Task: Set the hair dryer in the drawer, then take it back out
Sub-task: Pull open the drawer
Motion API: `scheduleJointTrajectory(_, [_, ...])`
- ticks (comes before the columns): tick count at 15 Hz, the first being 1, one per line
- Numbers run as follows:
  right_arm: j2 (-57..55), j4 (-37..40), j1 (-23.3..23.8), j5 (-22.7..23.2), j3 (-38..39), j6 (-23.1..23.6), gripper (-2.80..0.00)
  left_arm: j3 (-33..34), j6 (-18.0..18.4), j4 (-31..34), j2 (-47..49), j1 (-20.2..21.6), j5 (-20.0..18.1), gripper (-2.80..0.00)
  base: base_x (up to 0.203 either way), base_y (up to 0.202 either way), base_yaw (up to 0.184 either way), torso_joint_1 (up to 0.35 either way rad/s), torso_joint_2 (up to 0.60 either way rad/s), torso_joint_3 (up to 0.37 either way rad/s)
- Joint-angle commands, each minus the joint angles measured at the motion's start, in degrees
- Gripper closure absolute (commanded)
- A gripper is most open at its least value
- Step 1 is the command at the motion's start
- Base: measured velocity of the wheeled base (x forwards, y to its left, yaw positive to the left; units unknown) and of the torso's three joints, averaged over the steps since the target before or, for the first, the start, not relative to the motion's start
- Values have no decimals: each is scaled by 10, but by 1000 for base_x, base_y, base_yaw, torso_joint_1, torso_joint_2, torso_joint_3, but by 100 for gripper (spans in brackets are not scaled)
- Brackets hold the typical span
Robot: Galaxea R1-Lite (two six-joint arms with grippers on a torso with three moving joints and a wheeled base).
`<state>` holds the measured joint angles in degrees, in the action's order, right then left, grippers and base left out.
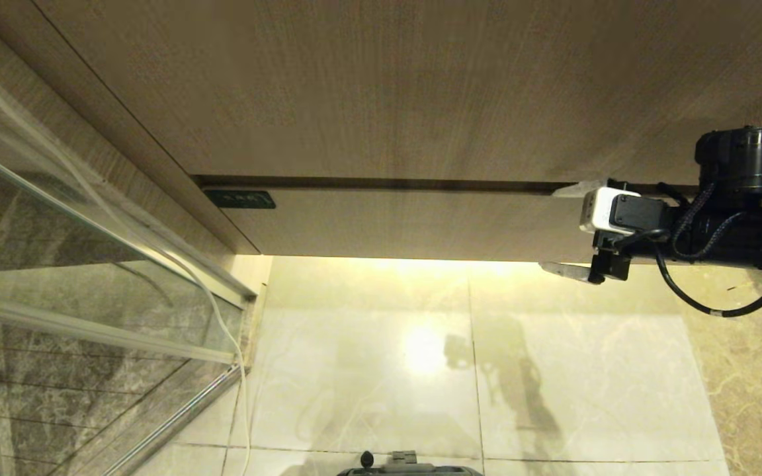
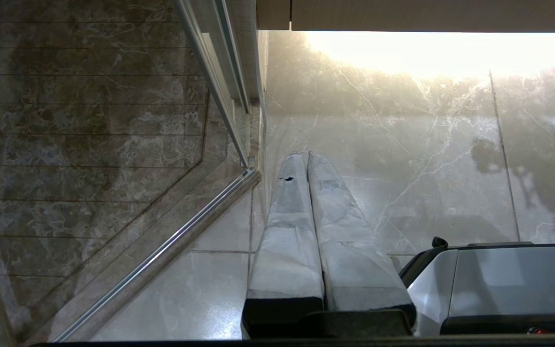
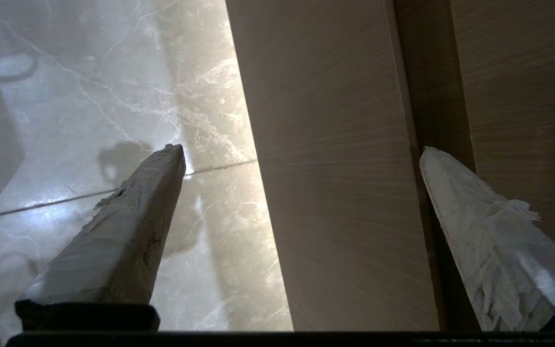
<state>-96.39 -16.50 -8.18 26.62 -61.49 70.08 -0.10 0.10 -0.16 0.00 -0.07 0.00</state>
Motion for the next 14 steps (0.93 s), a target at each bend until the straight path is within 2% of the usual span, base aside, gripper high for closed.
scheduleJointTrajectory(1, [-25,-14,3,1,-10,4,-280,0,0,0,0,0,0,0,0,0,0,0,0,0])
scheduleJointTrajectory(14, [-75,-45,14,2,-46,3,-280,0,0,0,0,0,0,0,0,0,0,0,0,0])
